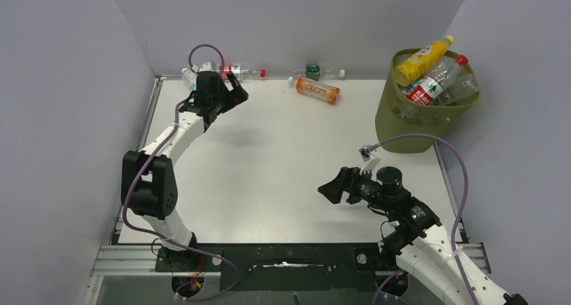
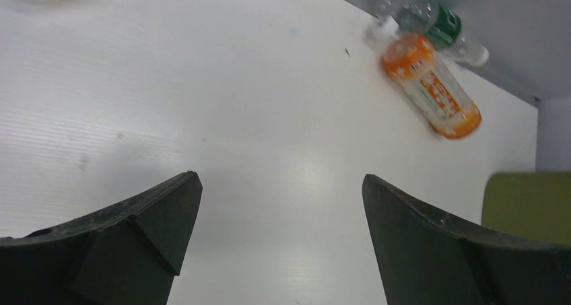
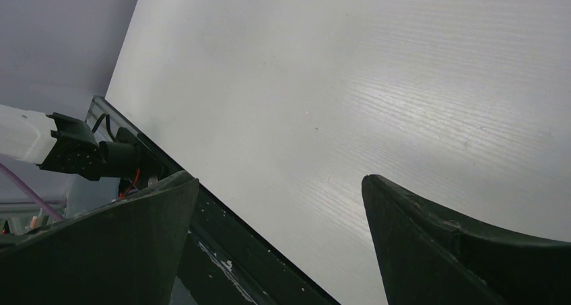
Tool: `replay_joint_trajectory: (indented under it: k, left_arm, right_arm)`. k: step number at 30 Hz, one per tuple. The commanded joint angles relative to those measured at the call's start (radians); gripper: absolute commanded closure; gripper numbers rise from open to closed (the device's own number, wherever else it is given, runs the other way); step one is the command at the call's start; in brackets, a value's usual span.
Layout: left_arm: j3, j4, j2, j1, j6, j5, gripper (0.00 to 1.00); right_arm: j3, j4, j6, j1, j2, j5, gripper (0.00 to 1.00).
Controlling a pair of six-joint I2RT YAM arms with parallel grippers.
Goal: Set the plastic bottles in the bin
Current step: Pick up the plastic bottle at the center of the board.
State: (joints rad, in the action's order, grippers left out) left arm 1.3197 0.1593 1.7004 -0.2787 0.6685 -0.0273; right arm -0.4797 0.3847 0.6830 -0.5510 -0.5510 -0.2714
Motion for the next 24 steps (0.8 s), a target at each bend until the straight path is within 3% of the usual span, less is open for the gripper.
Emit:
replay_joint_trajectory:
  k: [1,9,24]
  left_arm:
    - [0.106,-0.017,0.075,0.115,-0.071,-0.05,0.08]
    - [0.329,0.043,0.328,0.265,-0.145,-0.111,0.08]
    - [0.517,-0.013,0.581,0.324,-0.145,-0.173,0.09]
  right_arm:
    - [-0.011,-0.003,0.043,-0.007,0.021,0.047,0.02]
    - [-0.035,-0.014,0.077,-0.012,-0.037,0.083,0.02]
    - [-0.044,-0.109,0.086,-0.032,-0.225,0.071,0.02]
